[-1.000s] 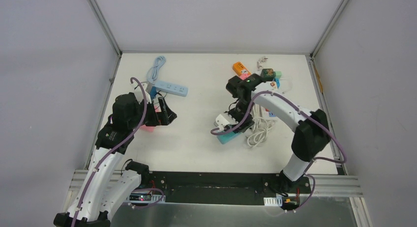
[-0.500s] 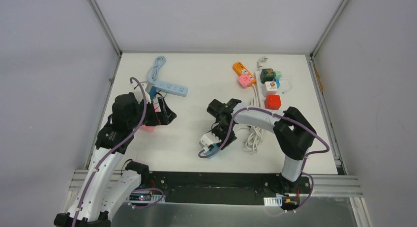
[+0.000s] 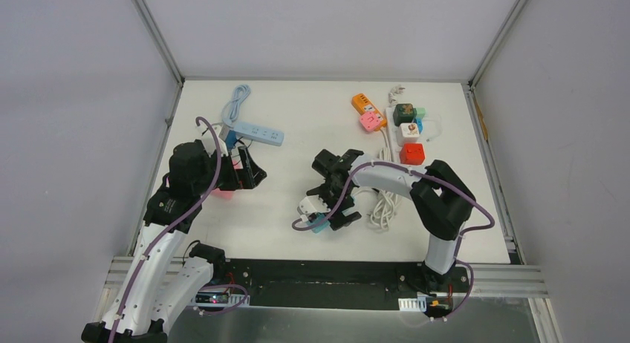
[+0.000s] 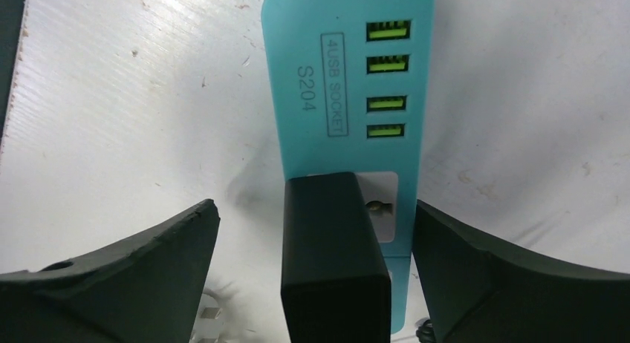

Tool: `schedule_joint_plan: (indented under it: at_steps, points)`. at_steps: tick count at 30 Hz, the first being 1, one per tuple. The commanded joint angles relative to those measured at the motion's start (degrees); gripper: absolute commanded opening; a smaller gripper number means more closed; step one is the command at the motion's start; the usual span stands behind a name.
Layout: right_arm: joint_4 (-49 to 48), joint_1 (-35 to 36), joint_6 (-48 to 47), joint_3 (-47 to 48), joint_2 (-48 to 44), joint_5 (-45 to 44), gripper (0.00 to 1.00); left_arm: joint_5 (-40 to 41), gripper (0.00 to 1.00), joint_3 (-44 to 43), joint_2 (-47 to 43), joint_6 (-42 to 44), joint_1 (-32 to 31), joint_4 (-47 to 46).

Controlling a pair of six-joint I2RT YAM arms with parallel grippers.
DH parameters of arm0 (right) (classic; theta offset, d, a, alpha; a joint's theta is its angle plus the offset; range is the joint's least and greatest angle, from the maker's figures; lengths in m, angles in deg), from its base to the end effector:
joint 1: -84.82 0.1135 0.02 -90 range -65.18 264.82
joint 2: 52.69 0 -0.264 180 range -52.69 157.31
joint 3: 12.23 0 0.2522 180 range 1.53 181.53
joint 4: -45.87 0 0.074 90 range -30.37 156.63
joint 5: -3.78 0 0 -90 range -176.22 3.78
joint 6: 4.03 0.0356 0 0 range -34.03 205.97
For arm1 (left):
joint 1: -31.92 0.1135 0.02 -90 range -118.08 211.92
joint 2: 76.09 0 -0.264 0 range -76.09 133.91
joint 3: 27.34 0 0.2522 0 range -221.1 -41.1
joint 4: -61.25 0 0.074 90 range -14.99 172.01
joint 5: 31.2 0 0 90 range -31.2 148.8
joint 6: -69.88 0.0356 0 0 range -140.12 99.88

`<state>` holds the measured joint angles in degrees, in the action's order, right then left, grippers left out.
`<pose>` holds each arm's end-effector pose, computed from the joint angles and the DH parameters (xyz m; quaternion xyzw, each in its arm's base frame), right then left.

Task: Pull the plug off the socket
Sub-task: Place the socket at the center of the board.

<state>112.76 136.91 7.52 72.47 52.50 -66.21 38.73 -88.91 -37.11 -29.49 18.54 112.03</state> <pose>0.1934 0.2681 0.1727 -0.8959 0.4083 0.1640 0.0615 0.1356 -0.0448 0.3257 0.1190 0.8412 -0.2463 0.4663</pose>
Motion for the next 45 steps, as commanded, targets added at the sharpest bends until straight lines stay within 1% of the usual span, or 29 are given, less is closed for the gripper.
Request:
schedule_joint_plan:
  at_steps: [1, 7, 14, 17, 22, 24, 26, 28, 30, 32, 35, 36, 37, 39, 41, 45]
  points:
    - [2.7, 0.0, 4.1, 3.6, -3.6, 0.4, 1.00, -0.8, 0.99, 0.4, -0.2, 0.3, 0.5, -2.5]
    - [6.6, -2.2, 4.5, 5.2, -10.2, 3.0, 1.00, -0.9, 0.99, 0.5, -0.1, -0.2, 0.6, -2.6]
    - [7.9, -7.3, 1.6, -0.9, -20.3, 9.9, 1.00, 0.0, 0.99, 0.6, -0.3, -0.6, 0.6, -3.0]
    - [8.0, -9.8, 1.5, -2.3, -23.2, 12.7, 1.00, -1.7, 0.99, 1.2, 0.0, -2.0, 0.6, -4.7]
    - [8.6, -14.4, 3.0, -2.7, -25.3, 18.0, 1.00, -6.3, 0.99, 4.0, 0.7, -6.8, 0.6, -11.0]
    - [8.7, -16.2, 4.6, -2.5, -25.5, 19.8, 1.00, -8.8, 0.99, 5.9, 0.6, -9.9, 0.6, -14.9]
    - [8.7, -17.9, 8.0, -1.9, -25.1, 21.8, 1.00, -11.4, 0.99, 8.8, 0.4, -13.9, 0.6, -21.0]
    - [9.3, -18.9, 12.0, -1.2, -23.5, 25.8, 1.00, -12.4, 0.99, 11.1, 0.5, -17.5, 0.3, -25.4]
    - [12.0, -19.1, 13.1, -0.3, -20.7, 30.1, 1.00, -12.4, 0.99, 11.8, 0.5, -18.4, -0.4, -27.1]
    - [17.3, -19.2, 11.1, 2.2, -16.6, 33.9, 1.00, -11.2, 0.99, 11.7, 0.2, -17.9, -2.0, -27.2]
    - [28.5, -19.4, 3.3, 8.6, -9.6, 35.9, 1.00, -8.0, 0.99, 11.5, -0.8, -16.1, -5.5, -27.2]
    - [29.9, -19.5, 1.8, 8.9, -8.8, 36.1, 1.00, -6.7, 0.99, 11.4, -0.9, -15.3, -6.9, -27.3]
    - [29.4, -19.8, 1.4, 8.3, -8.8, 36.0, 1.00, -5.3, 0.99, 11.4, -0.7, -14.5, -8.4, -27.3]
    - [24.9, -20.1, 3.4, 5.7, -11.1, 34.4, 1.00, -2.9, 0.99, 11.2, 0.5, -13.0, -11.1, -27.2]
    - [17.3, -20.1, 8.2, 2.7, -14.8, 30.7, 1.00, -1.3, 0.99, 10.8, 2.3, -11.7, -13.1, -27.3]
    - [1.0, -20.3, 18.0, -3.3, -23.2, 19.7, 1.00, 3.8, 0.99, 9.3, 5.0, -8.2, -18.7, -27.4]
